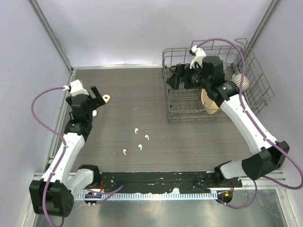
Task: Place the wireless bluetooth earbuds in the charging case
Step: Pick up the charging case at the center of the board.
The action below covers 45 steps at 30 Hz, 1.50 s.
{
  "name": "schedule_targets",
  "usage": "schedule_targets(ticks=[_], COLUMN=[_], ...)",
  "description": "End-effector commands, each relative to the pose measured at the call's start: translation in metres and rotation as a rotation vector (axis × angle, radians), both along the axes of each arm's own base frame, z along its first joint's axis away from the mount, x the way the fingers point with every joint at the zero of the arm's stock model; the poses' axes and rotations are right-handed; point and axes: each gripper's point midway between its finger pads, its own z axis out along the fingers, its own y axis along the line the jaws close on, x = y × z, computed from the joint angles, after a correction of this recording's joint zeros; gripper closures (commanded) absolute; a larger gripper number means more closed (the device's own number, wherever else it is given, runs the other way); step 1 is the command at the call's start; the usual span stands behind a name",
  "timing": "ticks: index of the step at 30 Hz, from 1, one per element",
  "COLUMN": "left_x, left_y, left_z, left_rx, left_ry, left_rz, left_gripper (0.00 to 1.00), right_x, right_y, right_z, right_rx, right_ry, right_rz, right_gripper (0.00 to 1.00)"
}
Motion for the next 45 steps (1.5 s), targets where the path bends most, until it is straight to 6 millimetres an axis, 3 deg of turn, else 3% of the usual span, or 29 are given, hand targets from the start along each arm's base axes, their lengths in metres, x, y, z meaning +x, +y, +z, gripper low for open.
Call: schedule_targets(ticks=[1, 2, 3, 5, 6, 7, 8, 10, 12, 16, 22, 28, 30, 36, 45], left_x=[-0.034, -0.037, -0.046, -0.059, -0.069, -0.076, -0.082, -0.1, -0.108, -0.123, -0.12, -0.115, -0.112, -0.12, -0.114], left_y=[0.004, -0.01, -0.017, -0.032, -0.029, -0.023, -0.009, 0.007, 0.009, 0.008, 0.003, 0.003, -0.008, -0.006, -0.013], left_z=[0.011, 0.016, 0.029, 0.035, 0.048, 0.047, 0.05, 0.065, 0.074, 0.097, 0.095, 0.099, 0.098, 0.09, 0.058], left_rx=[-0.049, -0.059, -0.045, -0.031, -0.037, -0.081, -0.095, -0.142, -0.131, -0.136, -0.147, -0.198, -0.197, -0.168, -0.147], left_ry=[0.09, 0.087, 0.053, 0.032, -0.03, -0.05, -0.08, -0.179, -0.23, -0.269, -0.139, -0.104, -0.088, -0.02, 0.071], left_rz=[0.04, -0.045, -0.105, -0.222, -0.204, -0.153, -0.06, 0.043, 0.036, 0.019, 0.01, 0.042, -0.022, -0.022, -0.067], left_gripper=[0.0, 0.0, 0.0, 0.0, 0.0, 0.0, 0.0, 0.0, 0.0, 0.0, 0.0, 0.0, 0.0, 0.0, 0.0], right_x=[-0.021, -0.025, -0.026, -0.026, -0.022, -0.025, -0.026, -0.026, -0.021, -0.035, -0.055, -0.065, -0.063, -0.052, -0.022], right_y=[0.008, 0.007, 0.004, 0.004, 0.004, 0.003, 0.006, 0.006, -0.002, -0.012, -0.024, -0.029, -0.028, -0.018, 0.021], right_z=[0.036, 0.022, 0.02, 0.007, -0.003, -0.016, -0.011, -0.021, -0.012, 0.016, 0.005, 0.01, 0.007, -0.015, -0.056], right_rx=[0.139, 0.178, 0.189, 0.175, 0.156, 0.127, 0.123, 0.087, 0.087, 0.121, 0.102, 0.091, 0.082, 0.027, -0.142], right_ry=[-0.18, -0.125, -0.123, -0.082, -0.04, 0.024, 0.028, 0.072, 0.055, -0.021, -0.004, -0.017, -0.009, 0.026, 0.035], right_rz=[0.09, 0.067, 0.055, 0.05, 0.04, 0.038, 0.066, 0.077, 0.011, -0.019, -0.039, -0.035, -0.032, 0.021, 0.106], right_gripper=[0.0, 0.0, 0.0, 0.0, 0.0, 0.0, 0.0, 0.01, 0.01, 0.0, 0.0, 0.01, 0.01, 0.0, 0.0])
